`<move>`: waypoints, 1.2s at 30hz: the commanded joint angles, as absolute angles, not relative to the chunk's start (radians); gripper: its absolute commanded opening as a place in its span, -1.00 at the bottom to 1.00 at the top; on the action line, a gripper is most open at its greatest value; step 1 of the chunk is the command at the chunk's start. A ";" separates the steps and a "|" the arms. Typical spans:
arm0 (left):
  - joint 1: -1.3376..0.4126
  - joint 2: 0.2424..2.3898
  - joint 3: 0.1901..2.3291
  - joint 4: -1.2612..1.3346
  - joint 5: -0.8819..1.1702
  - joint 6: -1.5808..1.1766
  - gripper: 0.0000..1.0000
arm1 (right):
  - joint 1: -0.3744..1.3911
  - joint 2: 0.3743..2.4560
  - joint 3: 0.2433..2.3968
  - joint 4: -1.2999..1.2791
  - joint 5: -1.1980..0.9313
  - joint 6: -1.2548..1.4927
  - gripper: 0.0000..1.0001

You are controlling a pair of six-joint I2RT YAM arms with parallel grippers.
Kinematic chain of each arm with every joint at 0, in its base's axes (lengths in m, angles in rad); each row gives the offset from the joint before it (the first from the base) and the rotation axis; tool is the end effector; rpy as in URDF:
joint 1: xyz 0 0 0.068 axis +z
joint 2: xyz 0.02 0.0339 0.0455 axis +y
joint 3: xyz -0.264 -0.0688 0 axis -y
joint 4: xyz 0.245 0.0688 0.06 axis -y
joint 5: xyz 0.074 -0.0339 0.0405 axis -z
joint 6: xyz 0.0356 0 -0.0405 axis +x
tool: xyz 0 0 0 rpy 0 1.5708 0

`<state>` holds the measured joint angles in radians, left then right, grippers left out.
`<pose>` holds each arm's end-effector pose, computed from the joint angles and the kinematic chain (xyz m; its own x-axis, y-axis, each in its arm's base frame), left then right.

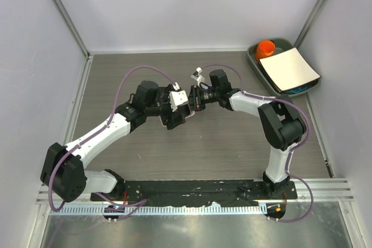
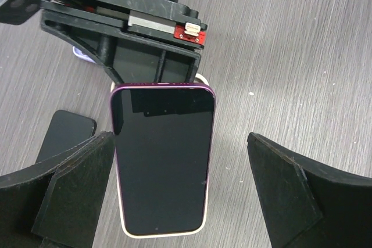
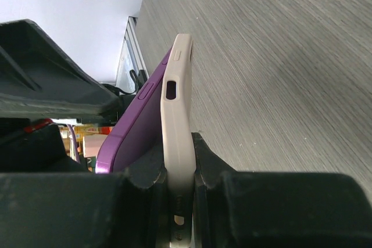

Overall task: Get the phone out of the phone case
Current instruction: Remove the phone case from the phone.

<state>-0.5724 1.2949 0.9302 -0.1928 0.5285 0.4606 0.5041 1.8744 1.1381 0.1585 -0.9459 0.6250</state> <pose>0.2317 -0.1707 0.2808 -0.0306 0.4764 -0.8787 0.9389 0.3153 0.1382 0.3365 0.2186 0.1936 -0.9012 -0.1062 -0.4201 -0.4317 0.3037 0.8493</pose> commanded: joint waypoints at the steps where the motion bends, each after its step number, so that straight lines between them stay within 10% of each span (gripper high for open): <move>1: -0.594 1.304 0.914 -0.146 0.486 0.515 1.00 | 0.515 1.836 1.190 0.201 -0.999 0.614 -0.99; 36: -0.617 1.308 0.854 0.003 0.399 0.505 0.84 | 0.523 1.821 1.200 0.195 -1.017 0.611 -0.99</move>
